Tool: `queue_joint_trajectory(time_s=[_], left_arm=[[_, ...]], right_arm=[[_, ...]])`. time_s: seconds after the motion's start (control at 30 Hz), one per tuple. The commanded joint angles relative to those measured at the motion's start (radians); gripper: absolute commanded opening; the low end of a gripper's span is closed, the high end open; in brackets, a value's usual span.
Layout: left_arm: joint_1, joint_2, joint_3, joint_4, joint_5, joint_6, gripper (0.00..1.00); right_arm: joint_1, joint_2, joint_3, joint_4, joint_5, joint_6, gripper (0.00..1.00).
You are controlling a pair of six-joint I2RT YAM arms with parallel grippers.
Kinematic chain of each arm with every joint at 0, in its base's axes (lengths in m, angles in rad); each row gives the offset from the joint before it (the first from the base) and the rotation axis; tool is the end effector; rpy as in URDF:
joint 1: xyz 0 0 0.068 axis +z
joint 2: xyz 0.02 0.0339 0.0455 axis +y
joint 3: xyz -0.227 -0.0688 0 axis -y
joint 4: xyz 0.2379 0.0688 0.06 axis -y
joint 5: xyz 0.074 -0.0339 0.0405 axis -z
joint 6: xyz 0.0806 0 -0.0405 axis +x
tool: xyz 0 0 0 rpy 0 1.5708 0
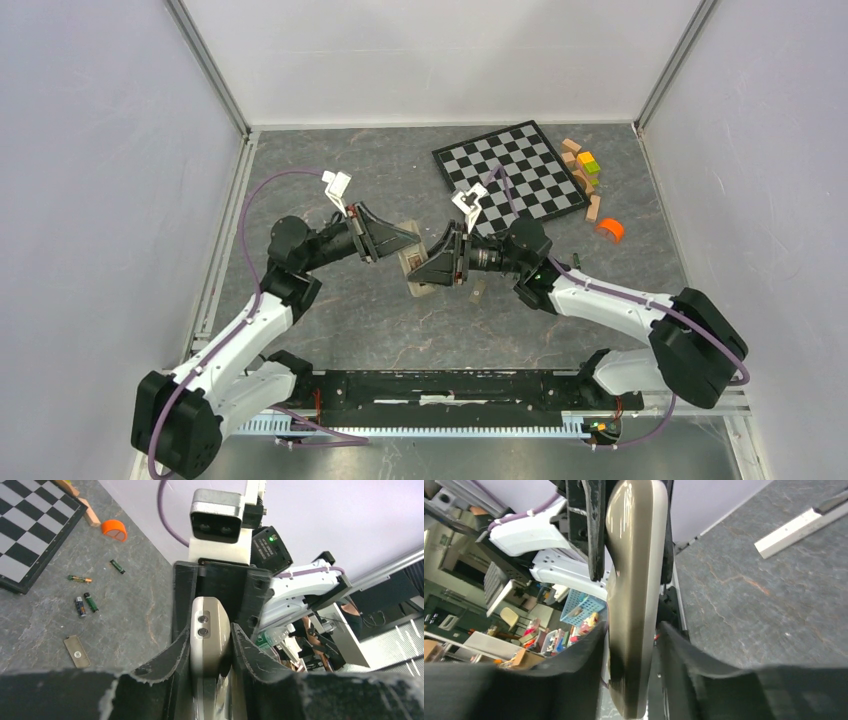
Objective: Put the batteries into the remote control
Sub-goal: Adjust the remote control, then pick up the battery from the center of the board.
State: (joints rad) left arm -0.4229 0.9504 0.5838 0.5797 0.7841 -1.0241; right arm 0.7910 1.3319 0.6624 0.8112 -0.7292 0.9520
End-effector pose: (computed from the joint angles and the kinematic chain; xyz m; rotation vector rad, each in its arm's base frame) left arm 0.2135 -0.1585 0.2967 0.2866 1.6399 -1.6748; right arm 0.1888 0.2673 0.2524 -0.5892 1.6981 1.8557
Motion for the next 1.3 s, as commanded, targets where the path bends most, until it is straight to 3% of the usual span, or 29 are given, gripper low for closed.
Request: queue_joint_trajectory(time_s=[0.0, 0.07, 0.17, 0.23, 0.33, 0.4, 0.5, 0.57, 0.63, 0.83, 0.97, 1.27], left_arm=[[0.0, -0.017, 0.004, -0.056, -0.075, 0.054, 0.02], [0.001, -0.032, 0.021, -0.184, -0.127, 0.122, 0.02], [0.0, -0.047, 0.055, -0.394, -0.246, 0.239, 0.02], [0.001, -0.051, 0.076, -0.511, -0.347, 0.298, 0.02], [0.001, -0.053, 0.095, -0.635, -0.459, 0.352, 0.02], [0.002, -0.053, 0.091, -0.65, -0.47, 0.361, 0.02], [0.001, -0.053, 0.082, -0.638, -0.447, 0.362, 0.02], [0.002, -0.057, 0.075, -0.627, -0.432, 0.367, 0.02], [0.0, -0.064, 0.064, -0.61, -0.411, 0.37, 0.02], [0.002, -0.078, 0.043, -0.534, -0.366, 0.345, 0.02], [0.001, -0.073, 0.041, -0.515, -0.339, 0.335, 0.02], [0.001, -0.066, 0.021, -0.5, -0.325, 0.335, 0.02]], right_arm=[[-0.018, -0.059, 0.03, -0.187, 0.043, -0.168, 0.61], [-0.039, -0.101, 0.024, -0.3, 0.091, -0.237, 0.82], [-0.078, -0.168, 0.016, -0.469, 0.186, -0.325, 0.85], [-0.1, -0.205, 0.023, -0.615, 0.28, -0.396, 0.83], [-0.115, -0.252, 0.041, -0.862, 0.538, -0.481, 0.79], [-0.118, -0.258, 0.05, -0.983, 0.746, -0.51, 0.77], [-0.119, -0.236, 0.062, -1.128, 1.084, -0.493, 0.65], [-0.122, -0.21, 0.06, -1.159, 1.192, -0.479, 0.58], [-0.127, -0.18, 0.06, -1.169, 1.23, -0.452, 0.51], [-0.154, -0.05, 0.062, -1.154, 1.24, -0.392, 0.47], [-0.167, 0.018, 0.055, -1.112, 1.229, -0.373, 0.38], [-0.209, 0.099, 0.046, -1.037, 1.185, -0.361, 0.37]])
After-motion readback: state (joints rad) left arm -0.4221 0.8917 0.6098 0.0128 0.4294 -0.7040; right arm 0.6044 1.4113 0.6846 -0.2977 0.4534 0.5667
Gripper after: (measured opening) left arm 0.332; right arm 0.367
